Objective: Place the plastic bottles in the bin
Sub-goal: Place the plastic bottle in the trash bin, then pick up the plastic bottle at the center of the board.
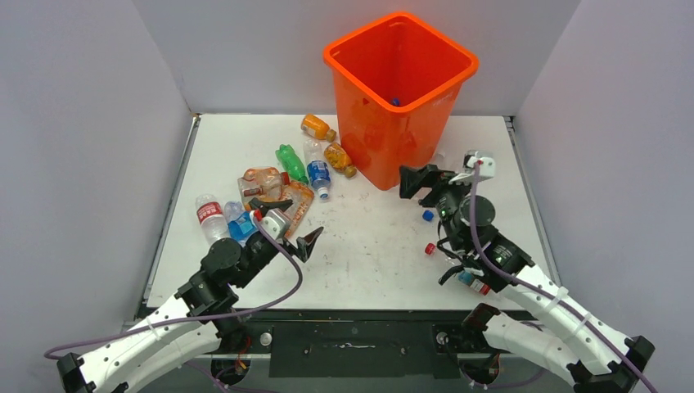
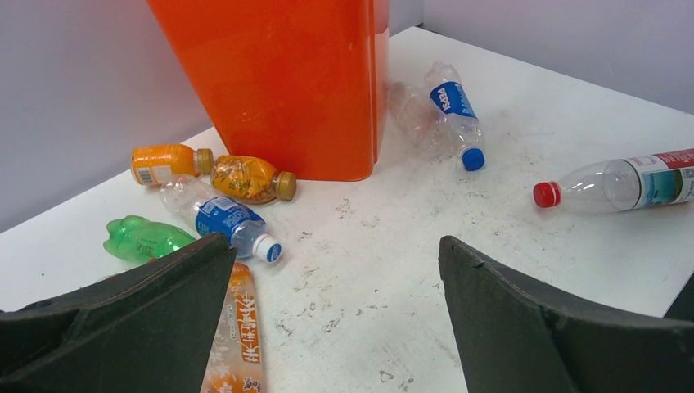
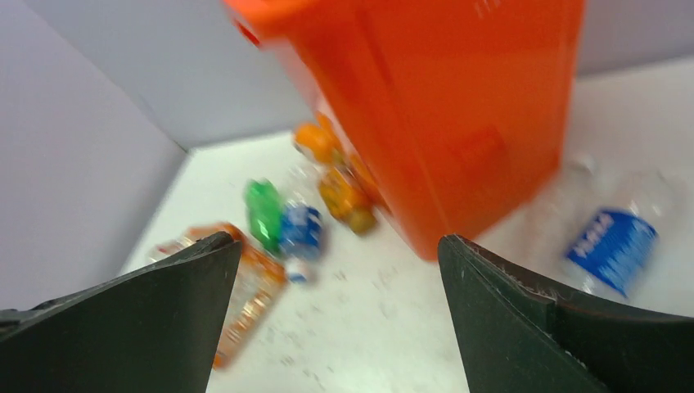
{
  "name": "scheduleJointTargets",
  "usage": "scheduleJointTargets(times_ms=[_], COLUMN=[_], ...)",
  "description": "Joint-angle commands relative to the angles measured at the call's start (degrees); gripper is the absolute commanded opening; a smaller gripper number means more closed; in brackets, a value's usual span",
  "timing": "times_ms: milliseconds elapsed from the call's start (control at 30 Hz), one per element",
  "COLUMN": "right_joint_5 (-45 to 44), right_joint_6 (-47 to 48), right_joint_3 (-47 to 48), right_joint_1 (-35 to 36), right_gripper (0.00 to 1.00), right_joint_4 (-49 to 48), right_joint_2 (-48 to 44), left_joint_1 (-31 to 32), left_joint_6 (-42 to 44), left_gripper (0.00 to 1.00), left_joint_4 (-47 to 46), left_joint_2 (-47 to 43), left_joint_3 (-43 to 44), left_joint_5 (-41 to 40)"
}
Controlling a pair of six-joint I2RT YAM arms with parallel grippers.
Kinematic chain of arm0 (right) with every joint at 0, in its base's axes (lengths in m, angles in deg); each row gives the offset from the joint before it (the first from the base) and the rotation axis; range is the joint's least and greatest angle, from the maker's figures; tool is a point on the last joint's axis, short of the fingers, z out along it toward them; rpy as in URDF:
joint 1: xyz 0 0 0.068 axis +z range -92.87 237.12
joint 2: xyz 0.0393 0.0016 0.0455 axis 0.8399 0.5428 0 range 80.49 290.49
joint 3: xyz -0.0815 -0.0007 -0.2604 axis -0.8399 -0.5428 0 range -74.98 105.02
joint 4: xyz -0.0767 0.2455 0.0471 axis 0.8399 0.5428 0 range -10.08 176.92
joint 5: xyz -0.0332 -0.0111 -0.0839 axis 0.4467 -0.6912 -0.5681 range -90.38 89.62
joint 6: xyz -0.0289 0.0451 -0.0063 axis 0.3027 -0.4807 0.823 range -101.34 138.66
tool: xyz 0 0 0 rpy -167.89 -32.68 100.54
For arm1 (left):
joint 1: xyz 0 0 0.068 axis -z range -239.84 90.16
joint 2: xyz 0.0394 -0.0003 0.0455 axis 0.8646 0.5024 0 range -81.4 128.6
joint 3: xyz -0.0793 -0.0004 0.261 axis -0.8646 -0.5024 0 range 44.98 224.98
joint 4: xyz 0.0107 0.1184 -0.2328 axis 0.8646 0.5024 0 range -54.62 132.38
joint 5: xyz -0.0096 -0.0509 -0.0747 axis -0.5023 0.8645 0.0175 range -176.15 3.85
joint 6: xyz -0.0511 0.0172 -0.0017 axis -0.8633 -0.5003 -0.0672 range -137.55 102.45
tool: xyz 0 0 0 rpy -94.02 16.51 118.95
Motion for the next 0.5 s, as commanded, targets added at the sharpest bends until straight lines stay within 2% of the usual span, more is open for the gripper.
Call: scheduleJointTargets(times_ms=[0,133,267,467], right_joint_5=[-7.0,-2.1,9.1,11.6], right_joint_6=[-7.1,-12.0,-13.7,-10.7], right_joint_3=[-4.5,-3.0,-4.9,-4.1], right_joint_1=[-1.2,-9.0,-18.4,-20.5], right_gripper=[0.93,0.9,0.9,0.9], right_joint_4=[14.5,28.3,33.7,40.9], right_joint_2=[-1.2,4.2,8.0,13.2], left_joint_1=[0.4,0.3,0.5,0.6], left_joint_6=[-0.1,-0.4,-1.0,-2.6], left_gripper=[0.96,0.96,0.96,0.96], left_joint_4=[-1.2,-1.2,-0.2,2.0], left_joint_2=[0.8,1.4,2.7,6.1], left_joint_3=[2.0,2.0,2.6,4.7], left_joint_5=[-0.1,0.5,2.2,6.2])
